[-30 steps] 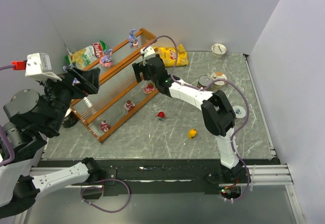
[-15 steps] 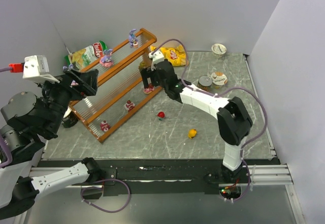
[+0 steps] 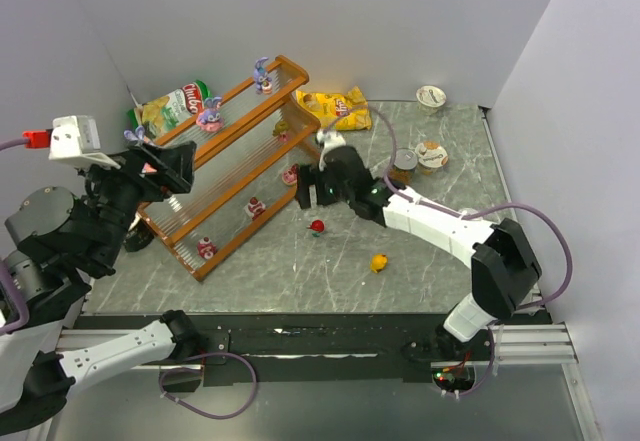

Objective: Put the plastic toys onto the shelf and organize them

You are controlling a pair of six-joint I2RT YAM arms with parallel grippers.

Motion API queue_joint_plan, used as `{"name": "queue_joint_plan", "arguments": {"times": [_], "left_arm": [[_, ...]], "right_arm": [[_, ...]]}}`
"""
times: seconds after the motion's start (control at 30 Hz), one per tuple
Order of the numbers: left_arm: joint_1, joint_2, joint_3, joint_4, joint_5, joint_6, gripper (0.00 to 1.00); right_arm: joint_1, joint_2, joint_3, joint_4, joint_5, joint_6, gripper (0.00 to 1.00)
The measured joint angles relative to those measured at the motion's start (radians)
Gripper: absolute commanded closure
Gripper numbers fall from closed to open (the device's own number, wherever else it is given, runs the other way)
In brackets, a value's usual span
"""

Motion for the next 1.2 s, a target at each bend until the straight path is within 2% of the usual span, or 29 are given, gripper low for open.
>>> {"name": "queue_joint_plan", "arguments": {"times": [0.1,0.33,0.57,0.73,0.9,1.2], "left_arm": [[0.000,0.006,-0.011,0.002,0.019,-0.008,0.04],[0.000,0.055,0.011,0.010,0.060,-0.009,0.03],[0.000,0.097,0.030,0.015,0.102,-0.007,0.04],[0.000,0.117,0.053,0.016,0.166,-0.009,0.04],[0.000,0.119,0.058,0.013,0.211,-0.008,0.04],[0.000,0.120,0.095,-0.007,0.249,-0.005,0.04]], "right_arm": [[0.029,0.009,-0.060,-0.122,0.031,0.101,0.04],[0.075,0.062,-0.024,-0.330,0.117,0.325,0.00],[0.109,0.106,-0.021,-0.337,0.168,0.499,0.00],[0.203,0.219,-0.005,-0.322,0.270,0.577,0.01],[0.275,0.334,0.046,-0.378,0.369,0.679,0.04],[0.282,0.394,0.104,-0.454,0.507,0.813,0.11]]}}
